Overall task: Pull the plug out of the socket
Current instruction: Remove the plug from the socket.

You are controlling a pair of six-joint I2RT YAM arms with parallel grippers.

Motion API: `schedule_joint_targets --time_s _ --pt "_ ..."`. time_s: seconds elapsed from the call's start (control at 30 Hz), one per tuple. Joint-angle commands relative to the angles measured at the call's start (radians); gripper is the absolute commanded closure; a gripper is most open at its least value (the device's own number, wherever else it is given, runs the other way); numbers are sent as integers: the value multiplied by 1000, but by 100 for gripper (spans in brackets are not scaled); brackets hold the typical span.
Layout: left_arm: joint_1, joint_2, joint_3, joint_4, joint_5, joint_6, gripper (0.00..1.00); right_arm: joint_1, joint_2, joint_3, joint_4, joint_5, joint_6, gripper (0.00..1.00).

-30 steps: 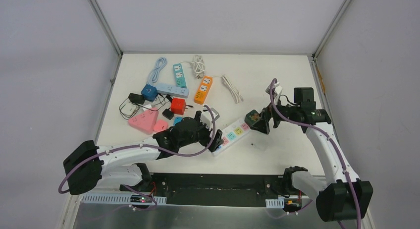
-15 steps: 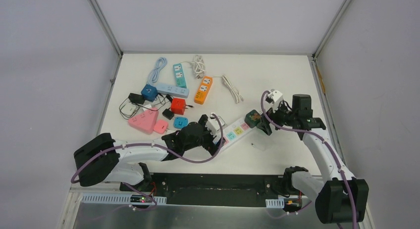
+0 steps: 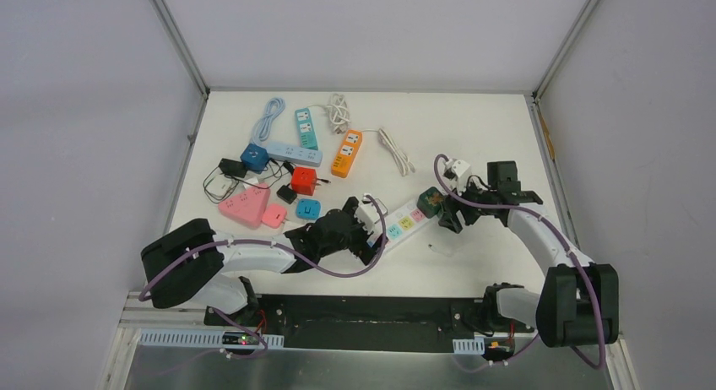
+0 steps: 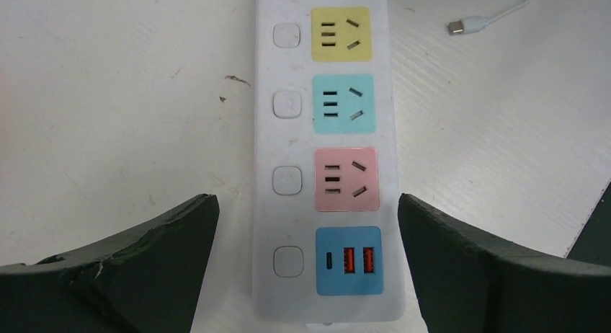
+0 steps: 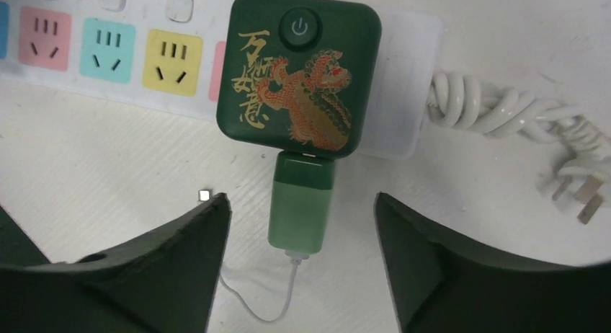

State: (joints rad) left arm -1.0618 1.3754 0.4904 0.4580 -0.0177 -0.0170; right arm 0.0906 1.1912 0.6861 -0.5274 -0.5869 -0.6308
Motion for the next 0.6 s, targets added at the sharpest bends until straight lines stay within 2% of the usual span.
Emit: schedule_joint_targets --time_s 0.0,0.23,0.5,0.57 --pt "-16 40 24 46 6 -33 3 35 24 23 55 35 -25 47" --pt "-20 50 18 57 -12 -63 4 99 59 28 59 118 -64 71" --pt "-22 47 8 59 -33 -97 4 116 61 34 57 129 -75 97" --pt "-24 43 1 67 -41 -110 4 119 65 36 54 123 -77 100"
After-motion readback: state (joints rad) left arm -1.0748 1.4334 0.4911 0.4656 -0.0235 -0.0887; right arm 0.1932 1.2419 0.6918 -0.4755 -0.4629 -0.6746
